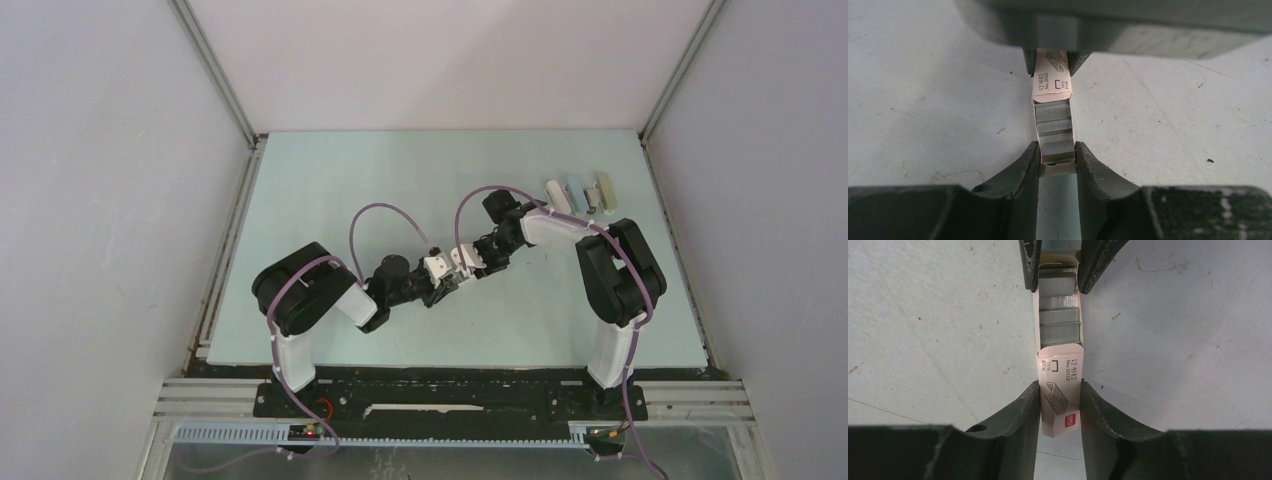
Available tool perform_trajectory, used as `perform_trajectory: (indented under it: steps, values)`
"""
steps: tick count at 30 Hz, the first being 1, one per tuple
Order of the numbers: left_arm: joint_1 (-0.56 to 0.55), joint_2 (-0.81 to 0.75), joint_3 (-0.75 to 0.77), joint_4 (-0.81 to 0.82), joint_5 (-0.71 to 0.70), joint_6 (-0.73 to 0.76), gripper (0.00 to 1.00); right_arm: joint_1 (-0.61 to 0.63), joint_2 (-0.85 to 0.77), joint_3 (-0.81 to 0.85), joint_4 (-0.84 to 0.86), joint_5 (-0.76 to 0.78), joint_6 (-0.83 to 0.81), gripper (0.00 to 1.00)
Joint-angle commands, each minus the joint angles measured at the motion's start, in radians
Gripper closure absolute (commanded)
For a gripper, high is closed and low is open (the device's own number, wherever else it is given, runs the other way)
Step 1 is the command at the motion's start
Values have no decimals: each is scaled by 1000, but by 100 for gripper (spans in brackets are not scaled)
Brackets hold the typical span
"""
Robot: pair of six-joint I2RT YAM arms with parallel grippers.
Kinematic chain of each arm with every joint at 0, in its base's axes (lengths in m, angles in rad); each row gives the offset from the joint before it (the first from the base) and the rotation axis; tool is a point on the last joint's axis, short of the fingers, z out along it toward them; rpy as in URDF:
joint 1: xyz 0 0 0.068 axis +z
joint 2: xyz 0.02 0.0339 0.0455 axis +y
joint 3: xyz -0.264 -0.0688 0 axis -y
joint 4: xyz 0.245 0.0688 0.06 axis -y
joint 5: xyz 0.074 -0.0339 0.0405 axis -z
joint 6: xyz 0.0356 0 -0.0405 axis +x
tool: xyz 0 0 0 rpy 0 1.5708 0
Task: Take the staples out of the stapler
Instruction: Close the staple box at the center of the board.
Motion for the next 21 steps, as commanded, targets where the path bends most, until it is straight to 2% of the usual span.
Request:
perform_trajectory:
  steps: [1,21]
  values:
    - [2,10,-15,81,-23,-20,69,32,15,0,6,7,35,59]
    - [-4,-2,-29,55,28,21,70,14,26,0,33,30,62,59]
